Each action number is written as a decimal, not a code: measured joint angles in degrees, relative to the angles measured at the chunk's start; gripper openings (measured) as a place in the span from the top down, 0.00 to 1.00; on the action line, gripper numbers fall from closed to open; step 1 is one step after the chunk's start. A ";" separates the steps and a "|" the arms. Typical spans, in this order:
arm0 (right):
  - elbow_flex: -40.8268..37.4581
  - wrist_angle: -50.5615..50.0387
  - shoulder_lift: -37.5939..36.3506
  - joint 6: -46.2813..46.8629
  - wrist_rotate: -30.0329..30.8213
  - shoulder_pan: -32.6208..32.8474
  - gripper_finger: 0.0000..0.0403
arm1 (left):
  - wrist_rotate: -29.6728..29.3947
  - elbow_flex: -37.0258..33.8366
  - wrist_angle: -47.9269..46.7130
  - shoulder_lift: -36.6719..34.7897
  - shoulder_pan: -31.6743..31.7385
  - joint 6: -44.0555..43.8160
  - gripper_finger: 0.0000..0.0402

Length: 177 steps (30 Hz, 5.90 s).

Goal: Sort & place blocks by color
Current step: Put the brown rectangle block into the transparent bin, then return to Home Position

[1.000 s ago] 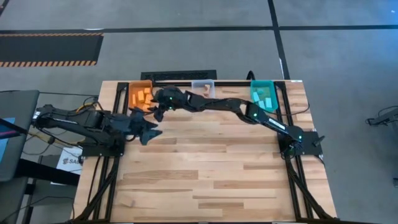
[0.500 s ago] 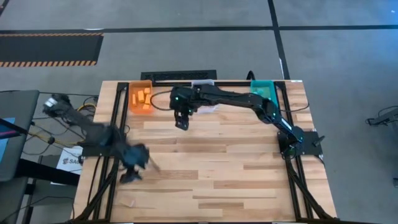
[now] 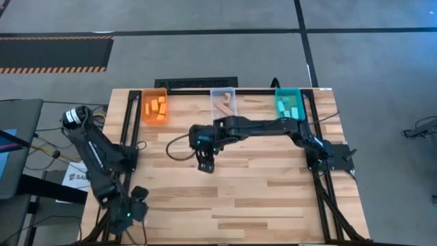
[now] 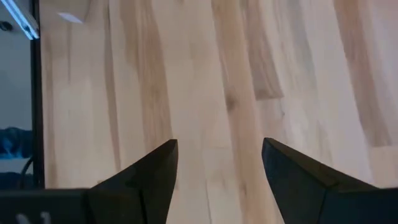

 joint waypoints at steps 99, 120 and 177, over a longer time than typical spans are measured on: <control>-50.49 13.83 -51.76 -9.29 11.45 -17.36 0.37 | 0.22 2.76 44.52 11.09 90.35 34.16 0.76; -61.35 15.30 -57.68 -14.68 7.23 -26.54 0.37 | -1.58 49.92 7.82 44.89 93.08 20.44 0.69; -105.48 75.08 -86.05 3.47 5.82 -11.48 0.68 | -4.83 -17.96 36.10 -42.40 82.25 28.21 1.00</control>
